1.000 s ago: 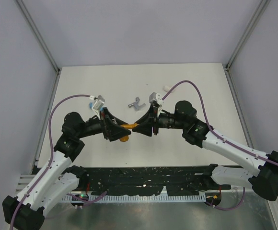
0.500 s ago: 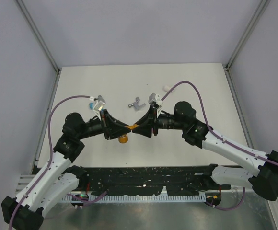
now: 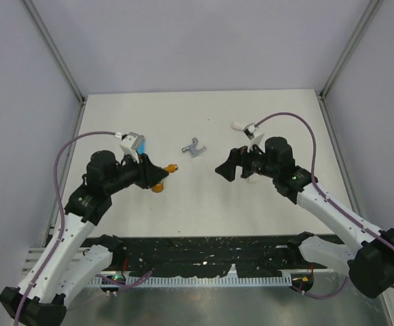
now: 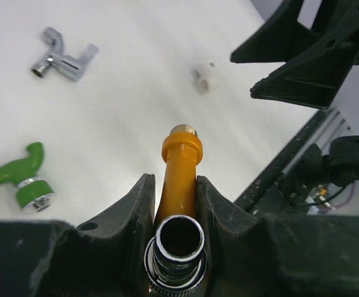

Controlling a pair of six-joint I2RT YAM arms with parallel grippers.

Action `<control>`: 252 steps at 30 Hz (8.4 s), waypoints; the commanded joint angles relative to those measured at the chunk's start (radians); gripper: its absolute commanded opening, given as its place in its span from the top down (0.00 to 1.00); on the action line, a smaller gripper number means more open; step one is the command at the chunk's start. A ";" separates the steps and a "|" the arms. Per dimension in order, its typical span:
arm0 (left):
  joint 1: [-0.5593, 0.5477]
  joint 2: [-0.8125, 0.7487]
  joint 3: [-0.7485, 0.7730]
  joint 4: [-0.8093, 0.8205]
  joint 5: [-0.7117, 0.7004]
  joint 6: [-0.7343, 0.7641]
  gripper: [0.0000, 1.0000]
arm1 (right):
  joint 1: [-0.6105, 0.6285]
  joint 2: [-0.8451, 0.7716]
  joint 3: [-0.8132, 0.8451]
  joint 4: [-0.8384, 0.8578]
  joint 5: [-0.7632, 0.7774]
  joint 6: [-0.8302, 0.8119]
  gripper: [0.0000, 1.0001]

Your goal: Install the water faucets

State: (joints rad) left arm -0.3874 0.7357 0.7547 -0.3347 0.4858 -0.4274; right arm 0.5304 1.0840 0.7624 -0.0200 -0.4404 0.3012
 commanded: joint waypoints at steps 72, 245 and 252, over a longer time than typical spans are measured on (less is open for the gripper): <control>0.021 -0.010 0.132 -0.216 -0.431 0.377 1.00 | 0.217 0.475 0.321 -0.515 0.341 -0.403 0.02; -0.024 0.235 0.212 0.438 0.293 -0.639 1.00 | 0.571 -0.082 -0.026 0.534 0.692 -1.849 0.95; -0.024 0.254 0.288 0.228 0.316 -0.498 1.00 | 0.571 -0.079 -0.005 0.480 0.671 -1.887 0.95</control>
State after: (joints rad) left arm -0.4046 0.9848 0.9665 -0.0238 0.7536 -1.0279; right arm 1.0912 1.0252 0.6983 0.4770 0.2916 -1.5570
